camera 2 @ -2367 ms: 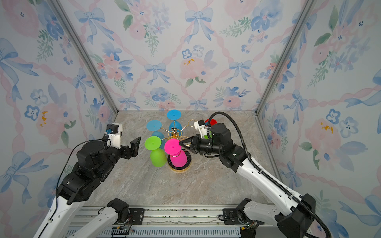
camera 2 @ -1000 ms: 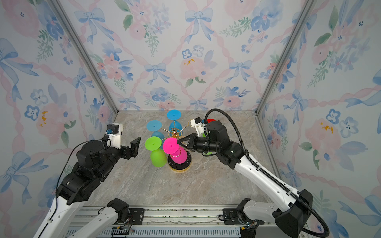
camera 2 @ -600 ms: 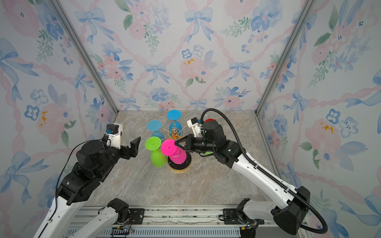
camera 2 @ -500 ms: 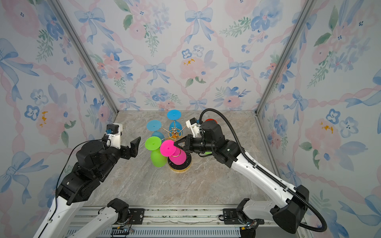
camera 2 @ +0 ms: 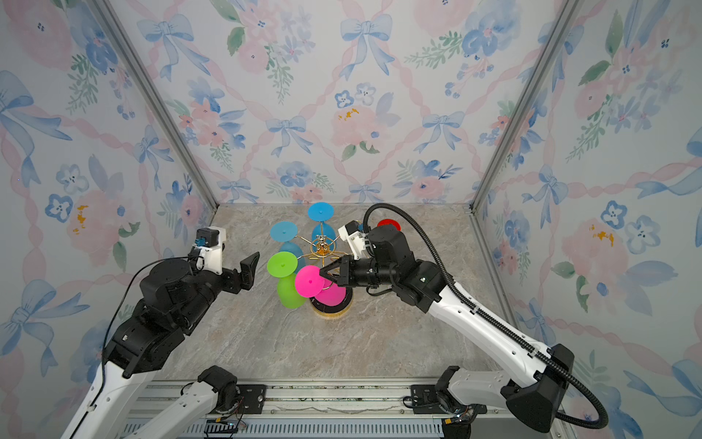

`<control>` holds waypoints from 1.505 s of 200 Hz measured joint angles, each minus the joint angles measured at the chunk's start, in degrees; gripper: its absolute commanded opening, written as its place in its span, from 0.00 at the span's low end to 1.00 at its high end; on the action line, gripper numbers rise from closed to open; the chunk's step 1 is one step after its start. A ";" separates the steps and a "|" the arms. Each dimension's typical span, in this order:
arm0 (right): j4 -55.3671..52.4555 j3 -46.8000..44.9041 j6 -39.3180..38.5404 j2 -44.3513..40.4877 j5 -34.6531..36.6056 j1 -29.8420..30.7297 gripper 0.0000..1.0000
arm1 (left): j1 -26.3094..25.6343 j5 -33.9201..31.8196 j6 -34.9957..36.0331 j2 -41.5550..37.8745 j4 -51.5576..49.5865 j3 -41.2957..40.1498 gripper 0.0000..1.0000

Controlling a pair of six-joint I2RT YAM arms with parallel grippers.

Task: Take the wine glass off the wine glass rack
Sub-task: Pick up the wine glass from the wine glass rack.

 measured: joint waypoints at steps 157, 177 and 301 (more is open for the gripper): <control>-5.31 0.22 -7.50 -5.01 -0.63 0.09 0.00 | 0.02 9.73 -0.04 1.75 0.02 2.97 0.92; -5.68 0.22 -7.63 -5.57 -0.92 0.15 0.00 | 0.02 10.73 -0.07 2.05 0.02 2.97 0.92; -13.40 -0.68 -14.23 -13.00 1.90 3.19 0.00 | 0.07 15.15 -0.48 3.50 0.02 4.20 0.92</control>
